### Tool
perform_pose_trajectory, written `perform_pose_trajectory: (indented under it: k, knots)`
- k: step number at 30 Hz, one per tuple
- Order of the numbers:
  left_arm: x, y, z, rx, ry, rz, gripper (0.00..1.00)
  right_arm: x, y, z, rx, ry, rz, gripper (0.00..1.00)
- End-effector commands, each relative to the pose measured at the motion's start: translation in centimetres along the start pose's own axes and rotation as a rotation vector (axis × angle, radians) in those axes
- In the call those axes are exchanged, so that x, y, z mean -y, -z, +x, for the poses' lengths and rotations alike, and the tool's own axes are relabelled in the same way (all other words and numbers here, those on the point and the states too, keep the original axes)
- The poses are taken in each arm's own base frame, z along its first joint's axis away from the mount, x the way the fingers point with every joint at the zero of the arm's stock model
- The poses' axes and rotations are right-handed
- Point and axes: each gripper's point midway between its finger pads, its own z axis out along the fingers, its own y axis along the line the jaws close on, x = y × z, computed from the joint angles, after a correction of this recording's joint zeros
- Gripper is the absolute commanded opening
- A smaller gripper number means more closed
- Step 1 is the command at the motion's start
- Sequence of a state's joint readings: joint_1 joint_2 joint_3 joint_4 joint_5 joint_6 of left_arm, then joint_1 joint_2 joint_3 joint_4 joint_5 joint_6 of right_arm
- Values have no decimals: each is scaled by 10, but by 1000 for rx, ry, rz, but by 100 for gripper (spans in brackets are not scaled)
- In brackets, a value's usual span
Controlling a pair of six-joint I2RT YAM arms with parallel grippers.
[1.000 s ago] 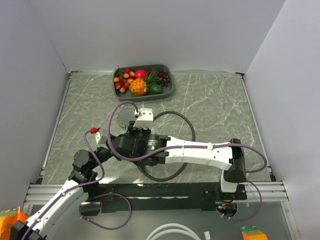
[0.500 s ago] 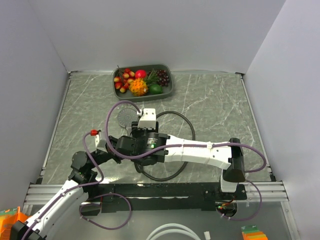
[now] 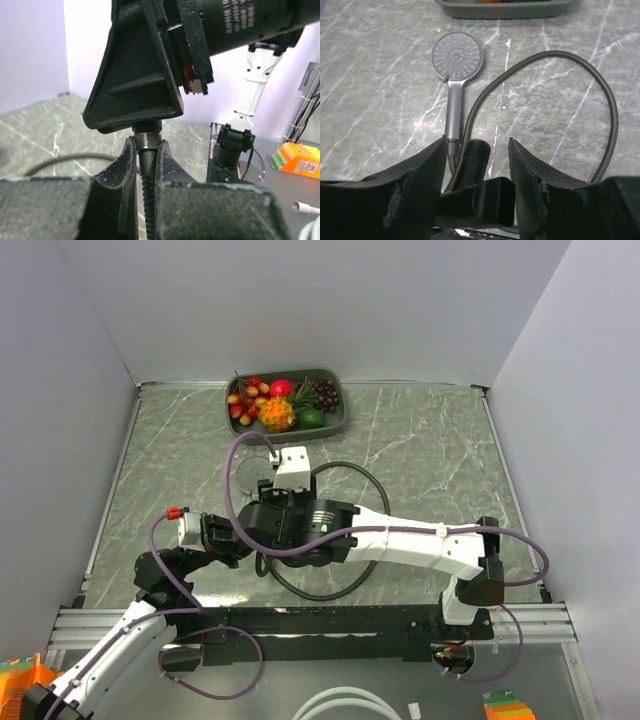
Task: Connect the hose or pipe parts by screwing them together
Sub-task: Install the adaptor on the pipeline.
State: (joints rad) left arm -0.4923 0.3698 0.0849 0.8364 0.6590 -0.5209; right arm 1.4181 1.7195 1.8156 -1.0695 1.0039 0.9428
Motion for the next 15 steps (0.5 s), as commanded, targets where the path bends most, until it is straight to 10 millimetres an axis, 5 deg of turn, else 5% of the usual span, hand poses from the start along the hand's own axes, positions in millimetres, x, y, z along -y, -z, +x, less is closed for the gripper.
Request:
perform_pose_trajectory:
  k: [1, 15]
  knots:
    - [23, -7, -69, 216, -165, 73, 1, 2, 21, -24, -9, 87, -95, 66]
    - [29, -6, -67, 202, -162, 100, 1, -14, 48, -103, 143, 74, -239, 84]
